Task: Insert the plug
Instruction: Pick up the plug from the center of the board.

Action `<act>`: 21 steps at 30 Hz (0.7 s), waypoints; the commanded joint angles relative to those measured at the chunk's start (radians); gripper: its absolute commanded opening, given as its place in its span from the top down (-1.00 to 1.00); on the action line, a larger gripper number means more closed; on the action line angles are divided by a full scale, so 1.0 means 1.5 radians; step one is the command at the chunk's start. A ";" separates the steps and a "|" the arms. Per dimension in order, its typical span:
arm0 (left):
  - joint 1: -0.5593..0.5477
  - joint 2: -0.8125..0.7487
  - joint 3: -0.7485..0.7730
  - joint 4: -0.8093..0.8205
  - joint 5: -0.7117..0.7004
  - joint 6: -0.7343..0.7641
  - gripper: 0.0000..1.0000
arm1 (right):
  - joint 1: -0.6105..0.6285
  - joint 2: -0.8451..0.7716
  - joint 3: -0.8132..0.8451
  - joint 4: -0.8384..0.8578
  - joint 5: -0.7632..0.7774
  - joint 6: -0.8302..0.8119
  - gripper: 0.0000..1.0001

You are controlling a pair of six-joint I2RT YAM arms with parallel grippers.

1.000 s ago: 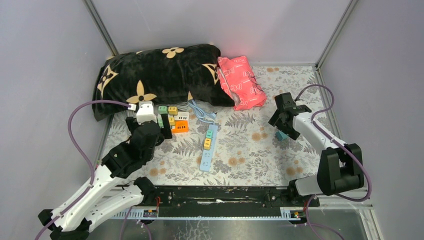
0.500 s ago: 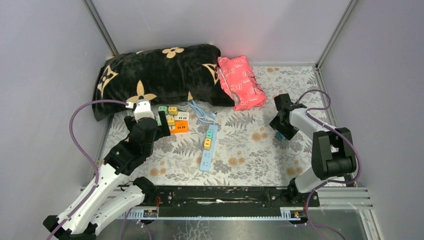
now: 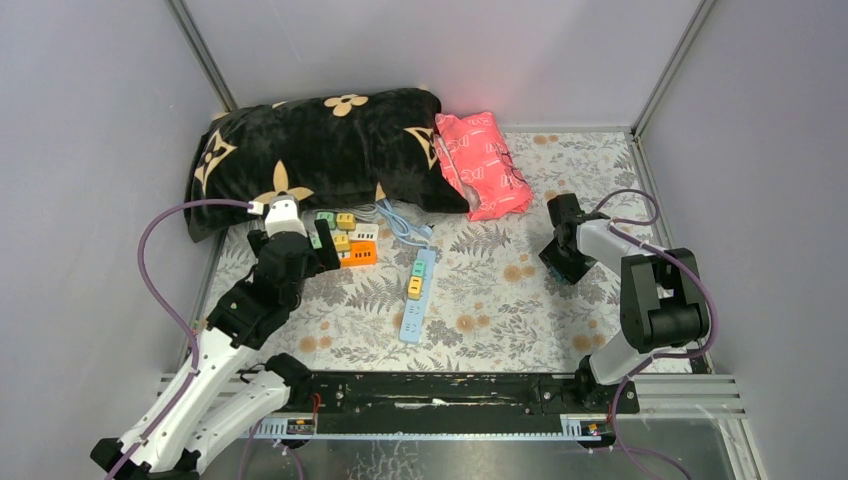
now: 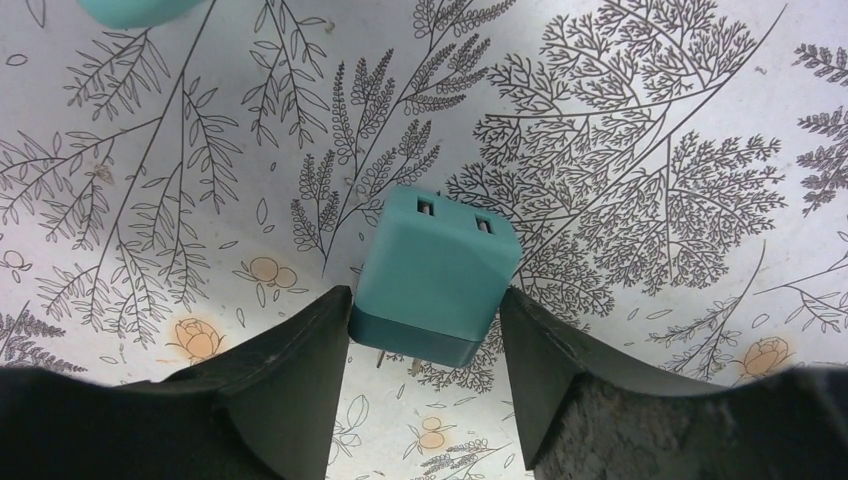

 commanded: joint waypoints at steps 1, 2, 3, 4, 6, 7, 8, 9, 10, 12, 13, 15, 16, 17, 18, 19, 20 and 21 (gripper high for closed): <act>0.011 -0.009 -0.008 0.046 0.021 0.013 -1.00 | -0.005 0.006 -0.007 0.011 0.003 0.022 -0.23; 0.014 -0.008 -0.008 0.046 0.025 0.014 -1.00 | -0.005 0.005 -0.008 0.012 0.004 0.022 -0.21; 0.015 -0.007 -0.008 0.046 0.027 0.013 -1.00 | -0.005 0.004 -0.009 0.012 0.003 0.023 -0.18; 0.017 -0.006 -0.008 0.046 0.030 0.013 -1.00 | -0.005 0.000 -0.010 0.012 0.004 0.022 -0.14; 0.021 -0.005 -0.008 0.049 0.039 0.013 -1.00 | -0.005 -0.009 -0.010 0.014 0.006 0.018 -0.06; 0.024 -0.005 -0.009 0.051 0.045 0.014 -1.00 | -0.005 -0.014 -0.012 0.015 0.006 0.015 0.00; 0.026 -0.004 -0.010 0.053 0.051 0.014 -1.00 | -0.005 -0.021 -0.013 0.017 0.007 0.009 0.06; 0.028 -0.004 -0.010 0.055 0.059 0.015 -1.00 | -0.005 -0.028 -0.015 0.023 0.005 0.002 0.12; 0.031 -0.003 -0.011 0.058 0.070 0.017 -1.00 | -0.005 -0.035 -0.018 0.029 0.002 -0.003 0.15; 0.035 0.000 -0.010 0.062 0.089 0.018 -1.00 | -0.005 -0.049 -0.023 0.038 -0.005 -0.015 0.22; 0.036 0.004 -0.010 0.064 0.096 0.015 -1.00 | -0.005 -0.056 -0.026 0.044 -0.009 -0.023 0.27; 0.037 0.012 -0.008 0.064 0.107 0.012 -1.00 | -0.004 -0.070 -0.030 0.053 -0.018 -0.041 0.30; 0.037 0.016 -0.005 0.064 0.113 0.008 -1.00 | -0.004 -0.077 -0.031 0.056 -0.023 -0.051 0.31; 0.037 0.021 -0.002 0.064 0.126 0.005 -1.00 | -0.004 -0.084 -0.031 0.060 -0.029 -0.062 0.32; 0.037 0.039 0.011 0.066 0.168 -0.003 -1.00 | -0.004 -0.113 -0.039 0.081 -0.057 -0.105 0.45; 0.037 0.045 0.017 0.068 0.181 -0.006 -1.00 | -0.003 -0.125 -0.043 0.093 -0.072 -0.120 0.48; 0.036 0.051 0.023 0.071 0.193 -0.009 -1.00 | -0.003 -0.136 -0.049 0.104 -0.093 -0.133 0.49; 0.037 0.054 0.027 0.074 0.201 -0.014 -1.00 | -0.002 -0.148 -0.054 0.116 -0.109 -0.145 0.50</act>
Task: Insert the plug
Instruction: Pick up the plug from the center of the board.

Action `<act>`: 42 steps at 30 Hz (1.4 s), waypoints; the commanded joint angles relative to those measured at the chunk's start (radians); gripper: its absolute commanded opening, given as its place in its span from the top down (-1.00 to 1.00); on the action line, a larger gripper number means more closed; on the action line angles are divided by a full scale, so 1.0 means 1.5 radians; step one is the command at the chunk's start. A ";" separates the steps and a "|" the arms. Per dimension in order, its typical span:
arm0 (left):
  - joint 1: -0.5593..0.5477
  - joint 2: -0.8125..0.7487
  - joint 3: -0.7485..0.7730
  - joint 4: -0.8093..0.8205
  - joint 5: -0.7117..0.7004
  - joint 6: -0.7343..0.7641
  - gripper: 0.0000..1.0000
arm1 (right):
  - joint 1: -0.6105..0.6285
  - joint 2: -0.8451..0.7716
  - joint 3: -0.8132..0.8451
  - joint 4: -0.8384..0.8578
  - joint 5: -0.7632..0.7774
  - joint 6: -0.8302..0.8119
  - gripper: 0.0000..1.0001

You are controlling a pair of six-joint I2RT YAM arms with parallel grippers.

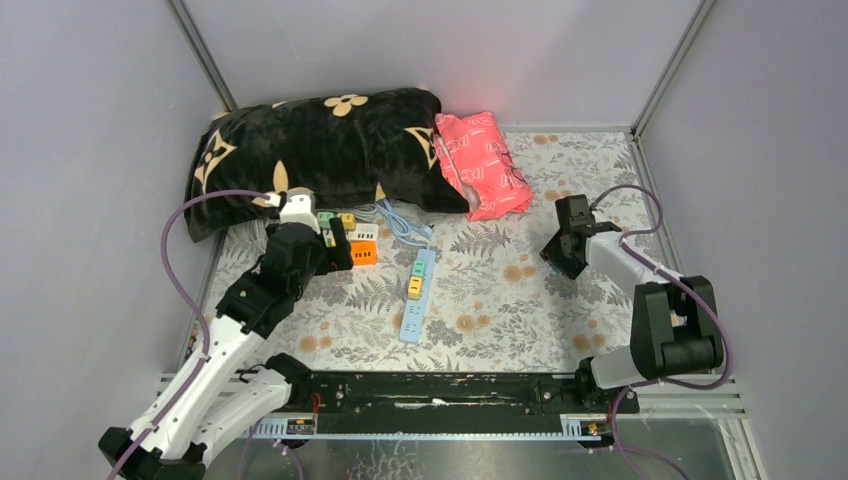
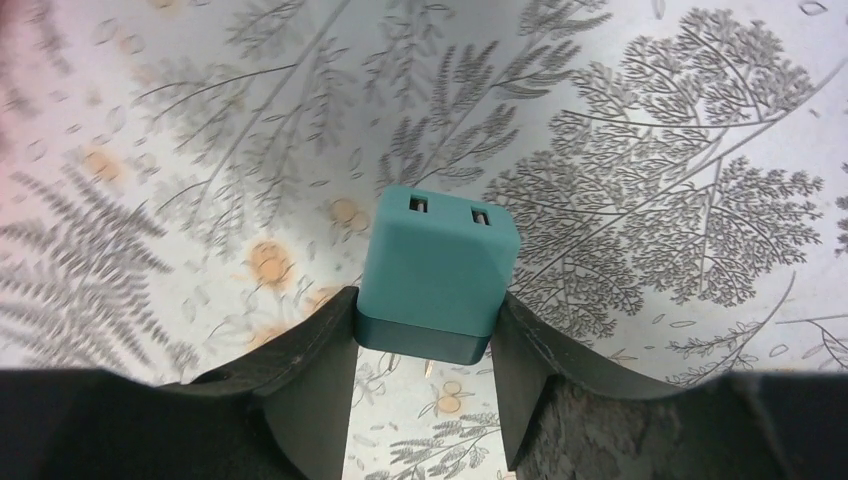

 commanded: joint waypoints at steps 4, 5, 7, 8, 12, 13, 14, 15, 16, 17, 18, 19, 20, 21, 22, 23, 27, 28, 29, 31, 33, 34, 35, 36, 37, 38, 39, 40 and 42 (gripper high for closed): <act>0.005 0.032 0.036 0.066 0.123 -0.028 -1.00 | 0.015 -0.101 -0.029 0.102 -0.121 -0.125 0.57; 0.005 0.036 0.039 0.067 0.135 -0.034 -1.00 | 0.022 -0.108 -0.031 0.111 -0.129 -0.136 0.57; 0.005 0.043 0.041 0.068 0.149 -0.044 -1.00 | 0.042 -0.118 -0.028 0.122 -0.136 -0.155 0.57; 0.005 0.044 0.042 0.069 0.153 -0.051 -1.00 | 0.060 -0.122 -0.026 0.128 -0.136 -0.166 0.57; 0.006 0.041 0.042 0.078 0.168 -0.067 -1.00 | 0.106 -0.137 -0.028 0.178 -0.166 -0.214 0.58; 0.005 0.040 0.043 0.078 0.173 -0.068 -1.00 | 0.117 -0.143 -0.031 0.193 -0.179 -0.225 0.59; 0.006 0.040 0.046 0.078 0.179 -0.068 -1.00 | 0.128 -0.149 -0.035 0.210 -0.193 -0.237 0.63; 0.005 0.040 0.049 0.078 0.185 -0.070 -1.00 | 0.140 -0.159 -0.040 0.229 -0.206 -0.254 0.68; 0.005 0.041 0.052 0.076 0.192 -0.070 -1.00 | 0.154 -0.166 -0.044 0.248 -0.214 -0.270 0.70; 0.005 0.043 0.055 0.073 0.199 -0.070 -1.00 | 0.167 -0.173 -0.048 0.263 -0.220 -0.285 0.71; 0.005 0.045 0.060 0.070 0.207 -0.069 -1.00 | 0.179 -0.179 -0.051 0.278 -0.230 -0.301 0.71; 0.005 0.047 0.064 0.064 0.215 -0.070 -1.00 | 0.188 -0.182 -0.053 0.291 -0.246 -0.320 0.71; 0.005 0.051 0.068 0.061 0.225 -0.070 -1.00 | 0.196 -0.185 -0.055 0.303 -0.261 -0.333 0.71; 0.005 0.056 0.073 0.057 0.234 -0.068 -1.00 | 0.204 -0.186 -0.056 0.314 -0.275 -0.348 0.71; 0.005 0.063 0.077 0.052 0.243 -0.067 -1.00 | 0.213 -0.187 -0.057 0.325 -0.292 -0.364 0.71; 0.005 0.069 0.082 0.047 0.252 -0.068 -1.00 | 0.222 -0.189 -0.059 0.335 -0.313 -0.382 0.70; 0.005 0.084 0.096 0.041 0.294 -0.067 -1.00 | 0.261 -0.193 -0.063 0.379 -0.364 -0.449 0.67; 0.005 0.086 0.098 0.041 0.303 -0.069 -1.00 | 0.271 -0.194 -0.065 0.392 -0.377 -0.463 0.65; 0.005 0.088 0.102 0.041 0.310 -0.071 -1.00 | 0.284 -0.195 -0.068 0.412 -0.391 -0.475 0.64; 0.005 0.093 0.110 0.037 0.320 -0.073 -1.00 | 0.304 -0.196 -0.070 0.438 -0.423 -0.499 0.61; 0.005 0.097 0.118 0.029 0.331 -0.072 -1.00 | 0.326 -0.193 -0.068 0.454 -0.439 -0.525 0.58; 0.005 0.098 0.120 0.026 0.337 -0.072 -1.00 | 0.337 -0.190 -0.064 0.457 -0.442 -0.538 0.57; 0.005 0.100 0.123 0.025 0.348 -0.074 -1.00 | 0.347 -0.186 -0.059 0.458 -0.446 -0.550 0.56; 0.005 0.102 0.124 0.024 0.356 -0.077 -1.00 | 0.355 -0.183 -0.055 0.458 -0.450 -0.561 0.55; 0.005 0.104 0.125 0.023 0.364 -0.082 -1.00 | 0.364 -0.179 -0.050 0.458 -0.453 -0.569 0.55; 0.005 0.107 0.125 0.023 0.374 -0.085 -1.00 | 0.371 -0.176 -0.047 0.461 -0.456 -0.579 0.54; 0.006 0.110 0.126 0.023 0.384 -0.087 -1.00 | 0.379 -0.174 -0.045 0.467 -0.459 -0.588 0.53; 0.005 0.114 0.125 0.022 0.392 -0.089 -1.00 | 0.387 -0.172 -0.043 0.474 -0.463 -0.594 0.53; 0.005 0.120 0.126 0.021 0.407 -0.092 -1.00 | 0.398 -0.165 -0.037 0.486 -0.478 -0.604 0.53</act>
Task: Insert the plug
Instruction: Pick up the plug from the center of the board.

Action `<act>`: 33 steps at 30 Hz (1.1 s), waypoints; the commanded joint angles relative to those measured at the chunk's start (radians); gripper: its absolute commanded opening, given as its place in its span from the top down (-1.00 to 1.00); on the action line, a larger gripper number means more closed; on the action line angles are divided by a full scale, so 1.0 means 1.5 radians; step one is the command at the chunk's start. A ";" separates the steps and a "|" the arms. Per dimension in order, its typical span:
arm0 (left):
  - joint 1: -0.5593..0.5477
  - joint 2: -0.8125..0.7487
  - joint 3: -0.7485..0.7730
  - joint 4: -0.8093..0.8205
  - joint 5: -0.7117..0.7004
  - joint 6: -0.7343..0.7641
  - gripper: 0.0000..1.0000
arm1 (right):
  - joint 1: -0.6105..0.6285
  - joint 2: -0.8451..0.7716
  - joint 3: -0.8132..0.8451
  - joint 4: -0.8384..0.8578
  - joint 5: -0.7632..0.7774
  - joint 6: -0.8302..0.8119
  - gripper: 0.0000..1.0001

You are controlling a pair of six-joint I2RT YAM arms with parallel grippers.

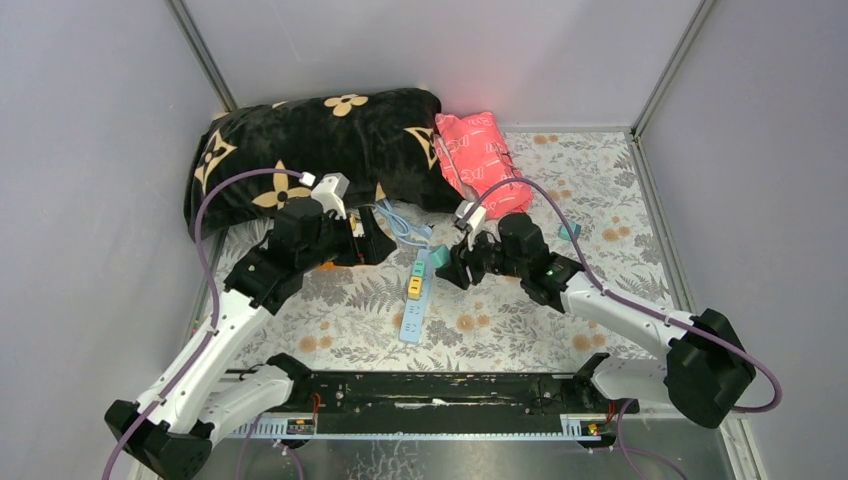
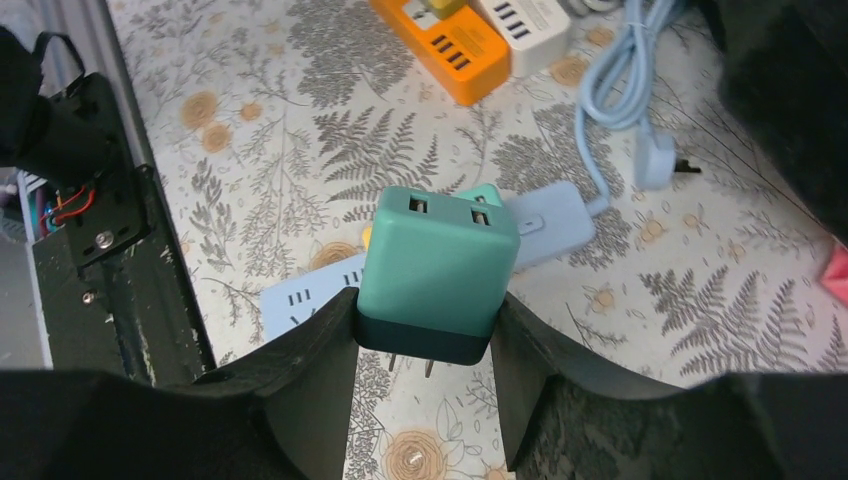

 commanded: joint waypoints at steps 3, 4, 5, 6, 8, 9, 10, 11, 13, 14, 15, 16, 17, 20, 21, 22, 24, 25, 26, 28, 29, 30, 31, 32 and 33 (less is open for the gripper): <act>0.005 0.020 0.020 0.001 0.084 -0.015 -1.00 | 0.048 0.016 0.035 0.086 -0.060 -0.087 0.53; 0.004 0.025 0.021 0.001 0.094 -0.017 -1.00 | 0.055 0.019 0.035 0.092 -0.063 -0.099 0.53; 0.004 0.029 0.020 0.001 0.103 -0.021 -1.00 | 0.059 0.023 0.035 0.097 -0.064 -0.105 0.52; 0.004 0.032 0.019 0.001 0.111 -0.027 -1.00 | 0.063 0.025 0.035 0.100 -0.063 -0.113 0.52; 0.004 0.037 0.012 0.007 0.125 -0.039 -1.00 | 0.073 0.025 0.033 0.108 -0.065 -0.128 0.52; 0.003 0.039 0.008 0.010 0.134 -0.044 -1.00 | 0.078 0.023 0.031 0.114 -0.066 -0.135 0.52; 0.003 0.042 0.004 0.013 0.141 -0.049 -1.00 | 0.082 0.023 0.029 0.120 -0.065 -0.140 0.52; 0.003 0.044 0.000 0.015 0.151 -0.054 -1.00 | 0.086 0.022 0.028 0.127 -0.064 -0.144 0.51; 0.003 0.047 -0.008 0.026 0.177 -0.065 -1.00 | 0.093 0.024 0.029 0.132 -0.061 -0.155 0.52; 0.004 0.048 -0.013 0.035 0.191 -0.071 -0.99 | 0.097 0.025 0.031 0.131 -0.058 -0.163 0.52; 0.004 0.049 -0.018 0.044 0.203 -0.078 -0.98 | 0.101 0.027 0.031 0.131 -0.056 -0.170 0.52; 0.004 0.050 -0.022 0.049 0.210 -0.081 -0.97 | 0.106 0.028 0.033 0.131 -0.054 -0.177 0.52; 0.004 0.052 -0.026 0.052 0.214 -0.087 -0.96 | 0.110 0.030 0.034 0.132 -0.052 -0.183 0.52; 0.004 0.062 -0.035 0.053 0.226 -0.092 -0.91 | 0.124 0.035 0.038 0.131 -0.038 -0.197 0.52; 0.003 0.065 -0.037 0.053 0.229 -0.095 -0.89 | 0.126 0.035 0.038 0.132 -0.033 -0.202 0.52; 0.003 0.068 -0.040 0.053 0.231 -0.096 -0.87 | 0.129 0.034 0.037 0.134 -0.031 -0.205 0.52; 0.003 0.071 -0.048 0.057 0.237 -0.099 -0.83 | 0.132 0.033 0.037 0.135 -0.030 -0.209 0.52; 0.002 0.074 -0.053 0.062 0.242 -0.101 -0.82 | 0.132 0.033 0.037 0.136 -0.031 -0.211 0.52; 0.003 0.075 -0.057 0.068 0.250 -0.104 -0.78 | 0.134 0.033 0.037 0.135 -0.033 -0.213 0.52; 0.002 0.080 -0.065 0.082 0.266 -0.109 -0.67 | 0.137 0.033 0.038 0.135 -0.032 -0.218 0.52; 0.002 0.084 -0.066 0.085 0.275 -0.110 -0.58 | 0.137 0.032 0.038 0.136 -0.031 -0.220 0.52; 0.002 0.088 -0.069 0.088 0.282 -0.110 -0.48 | 0.139 0.032 0.037 0.137 -0.030 -0.222 0.52; 0.002 0.092 -0.070 0.090 0.289 -0.111 -0.38 | 0.140 0.032 0.036 0.137 -0.030 -0.224 0.52; 0.002 0.096 -0.071 0.093 0.294 -0.112 -0.30 | 0.142 0.033 0.036 0.137 -0.029 -0.227 0.52; 0.002 0.099 -0.072 0.097 0.298 -0.114 -0.25 | 0.143 0.033 0.037 0.136 -0.029 -0.229 0.52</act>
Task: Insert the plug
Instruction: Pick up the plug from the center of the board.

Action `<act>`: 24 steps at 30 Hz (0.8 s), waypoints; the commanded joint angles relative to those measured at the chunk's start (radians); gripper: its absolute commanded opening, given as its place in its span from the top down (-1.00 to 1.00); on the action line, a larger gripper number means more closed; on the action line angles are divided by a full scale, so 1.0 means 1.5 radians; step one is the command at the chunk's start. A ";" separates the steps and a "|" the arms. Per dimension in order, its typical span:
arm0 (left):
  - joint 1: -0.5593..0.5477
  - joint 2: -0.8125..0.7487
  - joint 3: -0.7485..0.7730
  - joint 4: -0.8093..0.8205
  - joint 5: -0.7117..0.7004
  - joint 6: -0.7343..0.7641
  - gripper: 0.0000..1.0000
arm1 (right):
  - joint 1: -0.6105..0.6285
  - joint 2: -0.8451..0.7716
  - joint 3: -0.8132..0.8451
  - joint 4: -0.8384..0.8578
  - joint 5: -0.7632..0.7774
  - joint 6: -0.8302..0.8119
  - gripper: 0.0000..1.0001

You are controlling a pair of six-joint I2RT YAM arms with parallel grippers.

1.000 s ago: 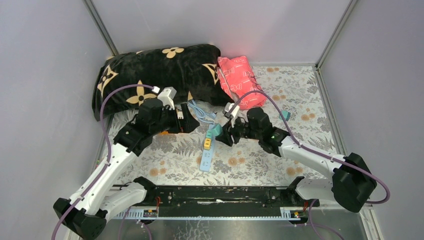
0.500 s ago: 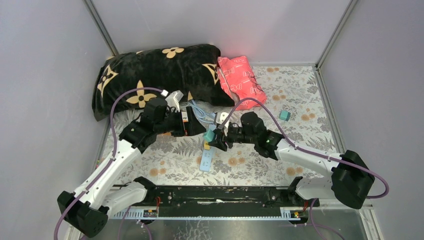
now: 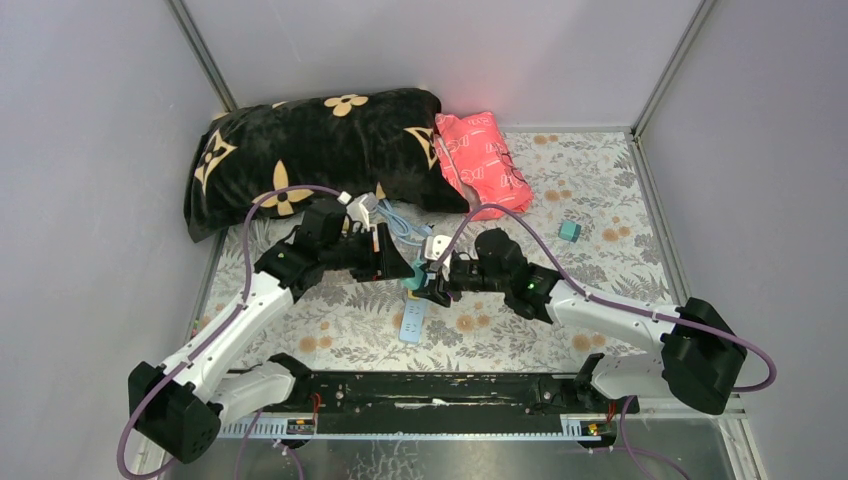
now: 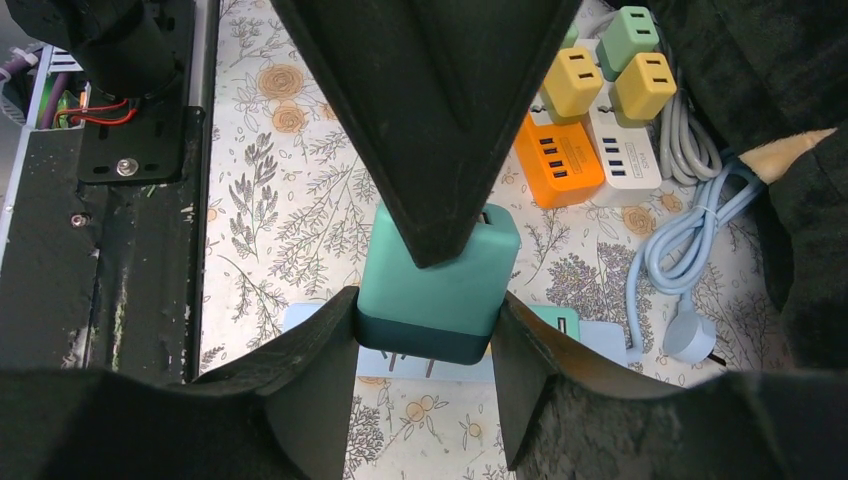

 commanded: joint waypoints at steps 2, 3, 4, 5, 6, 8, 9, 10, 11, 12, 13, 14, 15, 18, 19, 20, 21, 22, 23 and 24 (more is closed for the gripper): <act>0.001 0.013 -0.010 0.068 0.054 -0.012 -0.17 | 0.014 -0.001 0.031 0.046 0.015 -0.028 0.52; 0.001 0.014 -0.010 0.069 0.055 -0.013 -0.12 | 0.015 0.001 0.032 0.044 0.017 -0.031 0.52; 0.000 0.016 -0.009 0.070 0.055 -0.013 -0.09 | 0.017 0.002 0.033 0.042 0.019 -0.034 0.52; 0.000 0.018 -0.008 0.071 0.056 -0.014 -0.08 | 0.018 0.003 0.034 0.042 0.021 -0.037 0.52; -0.001 0.020 -0.008 0.072 0.059 -0.014 -0.06 | 0.020 0.004 0.034 0.041 0.022 -0.039 0.52; -0.004 0.024 -0.009 0.073 0.063 -0.013 -0.03 | 0.021 0.006 0.035 0.042 0.023 -0.041 0.52; -0.005 0.026 -0.010 0.073 0.065 -0.013 -0.01 | 0.021 0.006 0.034 0.043 0.023 -0.043 0.52; -0.006 0.029 -0.011 0.073 0.065 -0.013 0.02 | 0.021 0.006 0.035 0.043 0.022 -0.043 0.52; -0.007 0.029 -0.012 0.073 0.067 -0.013 0.05 | 0.022 0.006 0.035 0.043 0.022 -0.044 0.52; -0.008 0.032 -0.014 0.075 0.069 -0.013 0.07 | 0.023 0.007 0.035 0.044 0.021 -0.045 0.52; -0.009 0.033 -0.016 0.078 0.072 -0.014 0.10 | 0.023 0.006 0.035 0.044 0.021 -0.046 0.52; -0.010 0.033 -0.018 0.082 0.076 -0.016 0.14 | 0.024 0.007 0.035 0.044 0.021 -0.046 0.52; -0.011 0.034 -0.020 0.085 0.080 -0.017 0.17 | 0.024 0.007 0.035 0.045 0.021 -0.047 0.52; -0.012 0.036 -0.021 0.086 0.084 -0.018 0.31 | 0.025 0.008 0.036 0.046 0.023 -0.048 0.52; -0.012 0.035 -0.021 0.089 0.087 -0.019 0.37 | 0.025 0.007 0.037 0.046 0.023 -0.047 0.52; -0.012 0.034 -0.021 0.090 0.091 -0.019 0.44 | 0.025 0.009 0.036 0.046 0.024 -0.048 0.51; -0.012 0.034 -0.021 0.091 0.093 -0.019 0.51 | 0.025 0.009 0.036 0.046 0.025 -0.049 0.50; -0.013 0.033 -0.021 0.092 0.095 -0.019 0.60 | 0.025 0.008 0.033 0.050 0.028 -0.049 0.48; -0.013 0.032 -0.021 0.092 0.097 -0.019 0.68 | 0.025 0.007 0.032 0.053 0.031 -0.049 0.46; -0.013 0.031 -0.022 0.092 0.099 -0.019 0.83 | 0.025 0.006 0.030 0.055 0.034 -0.049 0.43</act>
